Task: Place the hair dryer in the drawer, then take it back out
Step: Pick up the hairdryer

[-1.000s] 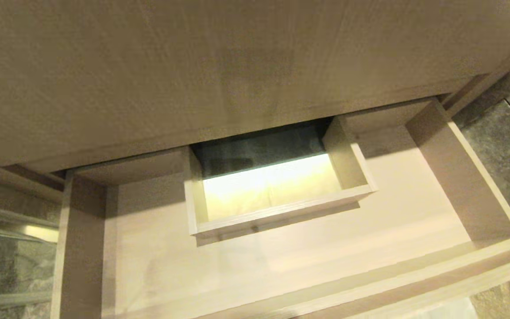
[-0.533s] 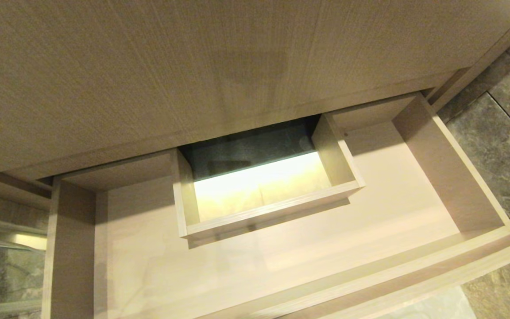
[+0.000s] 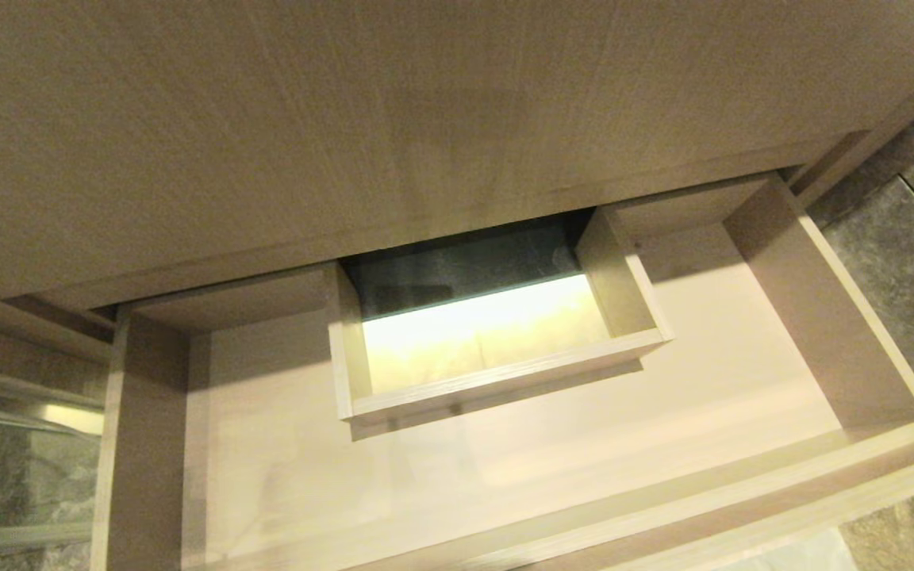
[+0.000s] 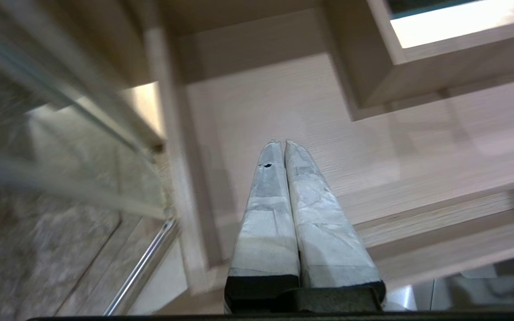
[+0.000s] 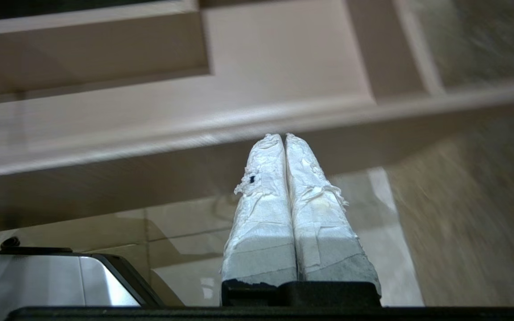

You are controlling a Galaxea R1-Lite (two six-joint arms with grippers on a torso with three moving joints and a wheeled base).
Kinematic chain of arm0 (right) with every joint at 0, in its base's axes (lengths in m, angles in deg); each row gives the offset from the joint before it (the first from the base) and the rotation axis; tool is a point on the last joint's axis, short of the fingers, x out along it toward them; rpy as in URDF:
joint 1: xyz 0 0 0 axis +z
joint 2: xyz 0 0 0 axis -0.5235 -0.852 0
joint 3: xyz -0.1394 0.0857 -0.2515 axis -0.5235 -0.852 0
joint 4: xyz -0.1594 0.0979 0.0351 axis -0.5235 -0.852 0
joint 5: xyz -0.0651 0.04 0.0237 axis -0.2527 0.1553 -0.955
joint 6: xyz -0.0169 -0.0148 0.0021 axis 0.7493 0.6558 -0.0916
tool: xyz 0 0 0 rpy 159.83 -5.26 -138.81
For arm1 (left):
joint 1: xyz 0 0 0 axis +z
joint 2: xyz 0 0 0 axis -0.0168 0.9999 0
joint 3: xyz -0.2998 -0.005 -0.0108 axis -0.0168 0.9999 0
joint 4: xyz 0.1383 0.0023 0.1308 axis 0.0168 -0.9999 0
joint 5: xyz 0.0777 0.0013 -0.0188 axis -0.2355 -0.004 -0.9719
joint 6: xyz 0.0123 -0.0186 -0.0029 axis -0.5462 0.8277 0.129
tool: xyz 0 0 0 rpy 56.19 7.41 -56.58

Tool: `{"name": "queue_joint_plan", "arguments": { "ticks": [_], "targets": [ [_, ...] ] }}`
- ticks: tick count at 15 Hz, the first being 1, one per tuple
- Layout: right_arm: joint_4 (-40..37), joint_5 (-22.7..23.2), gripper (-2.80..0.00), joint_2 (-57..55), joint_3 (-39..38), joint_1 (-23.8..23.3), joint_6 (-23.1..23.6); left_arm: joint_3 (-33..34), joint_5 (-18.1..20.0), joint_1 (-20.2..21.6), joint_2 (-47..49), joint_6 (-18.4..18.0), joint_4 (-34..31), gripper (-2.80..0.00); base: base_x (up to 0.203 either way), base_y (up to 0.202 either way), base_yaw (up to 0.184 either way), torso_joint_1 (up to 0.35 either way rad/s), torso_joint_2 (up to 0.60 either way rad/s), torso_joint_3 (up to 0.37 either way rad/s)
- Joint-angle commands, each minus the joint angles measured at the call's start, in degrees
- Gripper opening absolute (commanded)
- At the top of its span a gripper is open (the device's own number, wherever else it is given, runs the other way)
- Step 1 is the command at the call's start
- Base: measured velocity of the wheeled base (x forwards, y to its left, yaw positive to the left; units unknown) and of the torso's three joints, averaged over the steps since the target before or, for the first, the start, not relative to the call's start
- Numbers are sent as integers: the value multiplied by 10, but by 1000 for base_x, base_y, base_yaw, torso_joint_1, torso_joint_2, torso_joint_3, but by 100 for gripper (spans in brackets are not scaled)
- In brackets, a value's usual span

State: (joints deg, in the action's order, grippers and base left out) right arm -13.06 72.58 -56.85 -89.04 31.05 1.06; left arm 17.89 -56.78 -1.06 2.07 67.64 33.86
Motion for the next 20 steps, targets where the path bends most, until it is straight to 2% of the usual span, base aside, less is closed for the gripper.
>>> {"name": "queue_joint_plan", "arguments": {
  "ticks": [1,17,20],
  "targets": [
    [1,0,-280,0,0,0,1,0,0,0,0,-1,0,-280,7,-3,139,2,2,2],
    [1,0,-280,0,0,0,1,0,0,0,0,0,0,-280,0,-9,170,1,2,1],
    [1,0,-280,0,1,0,1,0,0,0,1,0,0,-280,-3,-4,84,2,-1,3]
  ]
}}
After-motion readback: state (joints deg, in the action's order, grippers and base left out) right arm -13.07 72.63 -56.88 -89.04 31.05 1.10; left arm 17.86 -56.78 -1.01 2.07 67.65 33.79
